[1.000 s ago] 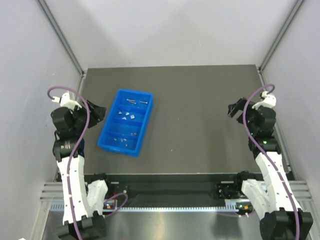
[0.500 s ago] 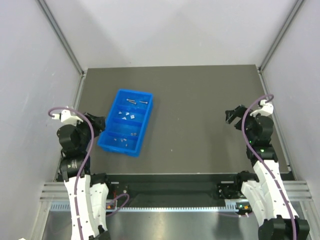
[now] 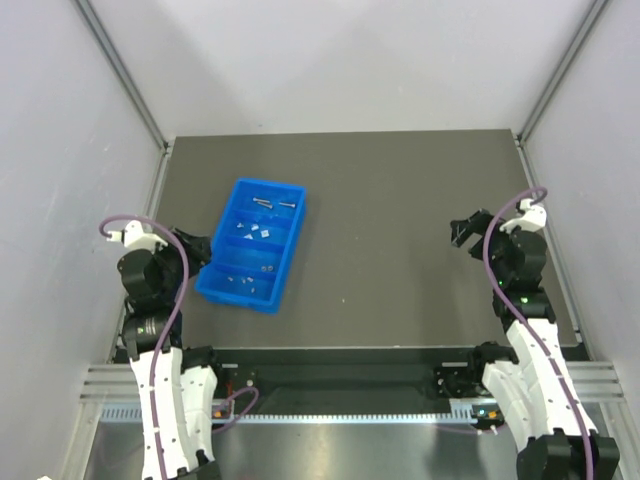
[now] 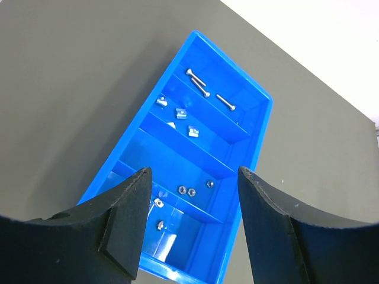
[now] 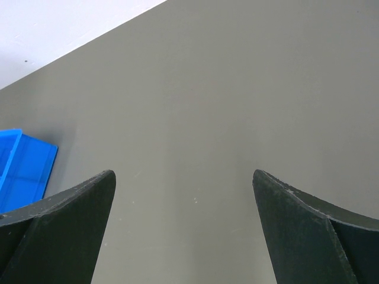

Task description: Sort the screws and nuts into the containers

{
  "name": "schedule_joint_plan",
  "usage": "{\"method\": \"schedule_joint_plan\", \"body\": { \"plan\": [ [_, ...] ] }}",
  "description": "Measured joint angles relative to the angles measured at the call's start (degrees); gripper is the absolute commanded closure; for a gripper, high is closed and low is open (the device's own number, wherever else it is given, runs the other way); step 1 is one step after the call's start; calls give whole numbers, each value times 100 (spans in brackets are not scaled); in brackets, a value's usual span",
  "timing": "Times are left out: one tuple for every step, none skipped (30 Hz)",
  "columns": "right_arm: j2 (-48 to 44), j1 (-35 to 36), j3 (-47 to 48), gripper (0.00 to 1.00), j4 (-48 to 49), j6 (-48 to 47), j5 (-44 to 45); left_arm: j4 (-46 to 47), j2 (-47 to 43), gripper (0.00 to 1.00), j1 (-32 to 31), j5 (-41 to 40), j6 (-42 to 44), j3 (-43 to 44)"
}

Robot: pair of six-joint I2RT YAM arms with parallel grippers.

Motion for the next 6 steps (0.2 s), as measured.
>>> {"method": "schedule_joint_plan", "body": {
  "plan": [
    [0, 0, 4, 0, -2, 0, 2, 0, -2, 36, 0, -9, 0, 0],
    [0, 0, 7, 0, -4, -2, 2, 2, -2, 36, 0, -11, 0, 0],
    [0, 0, 9, 0, -4, -2, 0, 0, -2, 36, 0, -13, 0, 0],
    [0, 0, 9, 0, -4, -4, 0, -2, -4, 36, 0, -13, 0, 0],
    [0, 0, 9, 0, -4, -9, -7, -2, -7, 36, 0, -17, 2, 0],
    [0, 0, 9, 0, -4, -15, -22, -2, -9, 36, 0, -31, 2, 0]
  ]
}}
